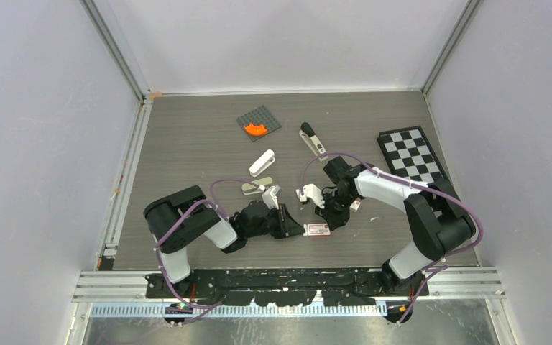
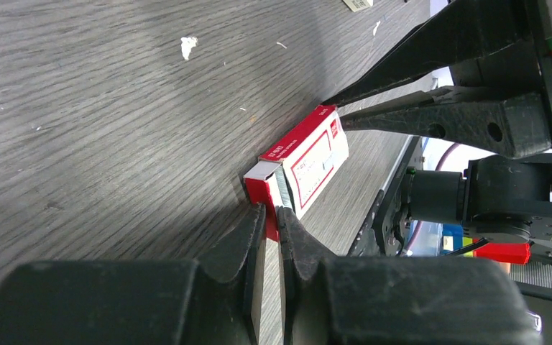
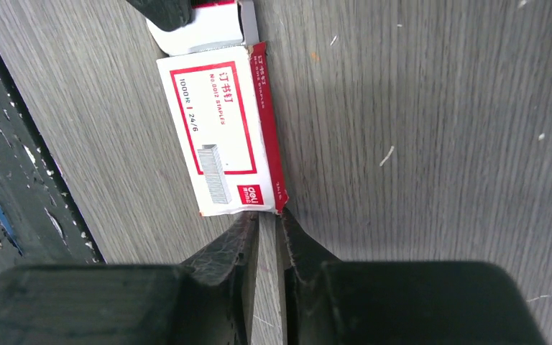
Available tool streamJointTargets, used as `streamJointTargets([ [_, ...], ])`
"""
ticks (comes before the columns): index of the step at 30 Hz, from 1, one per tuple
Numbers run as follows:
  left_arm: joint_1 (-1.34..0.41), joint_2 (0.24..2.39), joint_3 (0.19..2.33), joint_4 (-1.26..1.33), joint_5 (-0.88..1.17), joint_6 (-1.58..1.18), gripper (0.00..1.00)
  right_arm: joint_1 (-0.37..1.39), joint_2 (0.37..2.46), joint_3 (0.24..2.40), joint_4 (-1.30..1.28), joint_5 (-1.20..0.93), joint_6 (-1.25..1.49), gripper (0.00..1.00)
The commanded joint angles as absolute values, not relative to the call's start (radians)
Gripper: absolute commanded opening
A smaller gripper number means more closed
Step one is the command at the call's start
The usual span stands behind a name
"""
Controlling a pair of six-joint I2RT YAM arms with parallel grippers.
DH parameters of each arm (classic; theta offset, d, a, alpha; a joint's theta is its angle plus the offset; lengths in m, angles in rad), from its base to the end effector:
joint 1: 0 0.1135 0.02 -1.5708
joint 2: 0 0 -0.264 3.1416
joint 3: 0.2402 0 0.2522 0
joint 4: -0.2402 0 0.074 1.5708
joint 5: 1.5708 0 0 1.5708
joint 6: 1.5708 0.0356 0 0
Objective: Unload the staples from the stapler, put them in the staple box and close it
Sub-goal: Close the staple box at the center of the board.
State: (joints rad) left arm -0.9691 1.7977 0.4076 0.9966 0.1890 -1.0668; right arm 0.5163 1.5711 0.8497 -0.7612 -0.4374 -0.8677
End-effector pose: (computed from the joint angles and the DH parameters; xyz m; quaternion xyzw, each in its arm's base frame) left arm 0.1547 -0.2371 0.0988 0.0119 0.8296 -0.5116 0.2235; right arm 0.2126 0.1380 0.1549 -0.6296 0.7448 0.2059 0.0803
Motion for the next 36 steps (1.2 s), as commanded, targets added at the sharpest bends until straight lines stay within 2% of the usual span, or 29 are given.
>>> streamJointTargets([
  [1, -0.976, 1.794, 0.431, 1.035, 0.204, -1.065, 0.13, 0.536, 1.591, 0.863, -0.686, -0.457, -0.844, 0.22],
  [13, -0.976, 1.794, 0.417, 1.044, 0.189, -1.069, 0.13, 0.499, 1.556, 0.86, -0.731, -0.37, -0.899, 0.31],
  [27, -0.976, 1.795, 0.416, 1.046, 0.189, -1.066, 0.13, 0.455, 1.546, 0.873, -0.896, -0.43, -1.09, 0.32],
  [36, -0.976, 1.799, 0.419, 1.046, 0.19, -1.065, 0.13, 0.456, 1.532, 0.854, -0.9, -0.453, -1.157, 0.3],
])
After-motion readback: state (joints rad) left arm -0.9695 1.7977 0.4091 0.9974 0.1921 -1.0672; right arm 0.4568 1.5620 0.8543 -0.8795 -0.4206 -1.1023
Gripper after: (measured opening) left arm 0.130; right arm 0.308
